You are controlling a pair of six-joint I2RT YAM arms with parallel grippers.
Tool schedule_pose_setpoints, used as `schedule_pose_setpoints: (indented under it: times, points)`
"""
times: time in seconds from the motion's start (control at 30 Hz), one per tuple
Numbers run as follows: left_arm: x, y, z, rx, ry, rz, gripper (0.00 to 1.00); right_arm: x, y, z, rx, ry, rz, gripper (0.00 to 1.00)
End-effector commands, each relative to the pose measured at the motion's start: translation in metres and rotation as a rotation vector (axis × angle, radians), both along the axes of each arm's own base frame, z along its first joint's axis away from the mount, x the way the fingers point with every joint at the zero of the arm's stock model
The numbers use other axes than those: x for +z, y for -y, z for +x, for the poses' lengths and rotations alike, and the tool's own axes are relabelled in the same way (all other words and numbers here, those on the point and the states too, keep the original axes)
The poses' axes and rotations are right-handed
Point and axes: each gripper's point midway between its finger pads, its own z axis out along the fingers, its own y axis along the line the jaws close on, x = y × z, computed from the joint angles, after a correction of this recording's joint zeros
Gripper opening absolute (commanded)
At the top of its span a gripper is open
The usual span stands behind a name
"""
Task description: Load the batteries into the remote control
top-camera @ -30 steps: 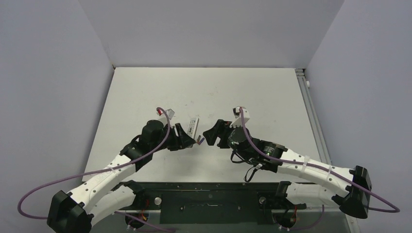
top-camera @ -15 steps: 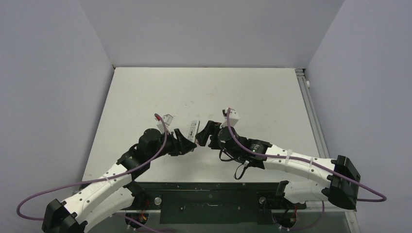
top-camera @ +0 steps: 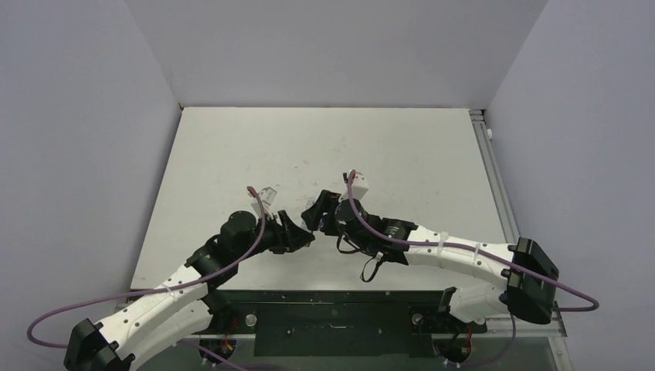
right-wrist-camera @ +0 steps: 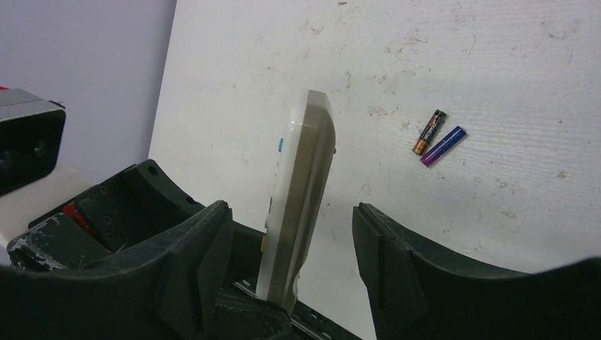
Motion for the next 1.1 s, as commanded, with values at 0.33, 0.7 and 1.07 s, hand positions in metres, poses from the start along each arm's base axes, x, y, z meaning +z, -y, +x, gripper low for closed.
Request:
schedule_pose_setpoints:
  times: [0.33, 0.7, 1.07]
  points:
    - [0.032, 0.016, 0.003, -0.015, 0.088, -0.098, 0.00, 0.023, -0.027, 0.002, 0.011, 0.020, 0.110, 0.43]
    - [0.024, 0.016, 0.001, -0.015, 0.063, -0.085, 0.01, 0.018, -0.027, -0.001, 0.027, 0.014, 0.109, 0.09]
    - [0.020, 0.018, -0.005, -0.041, 0.033, -0.076, 0.45, 0.023, -0.016, -0.002, 0.035, 0.060, 0.077, 0.08]
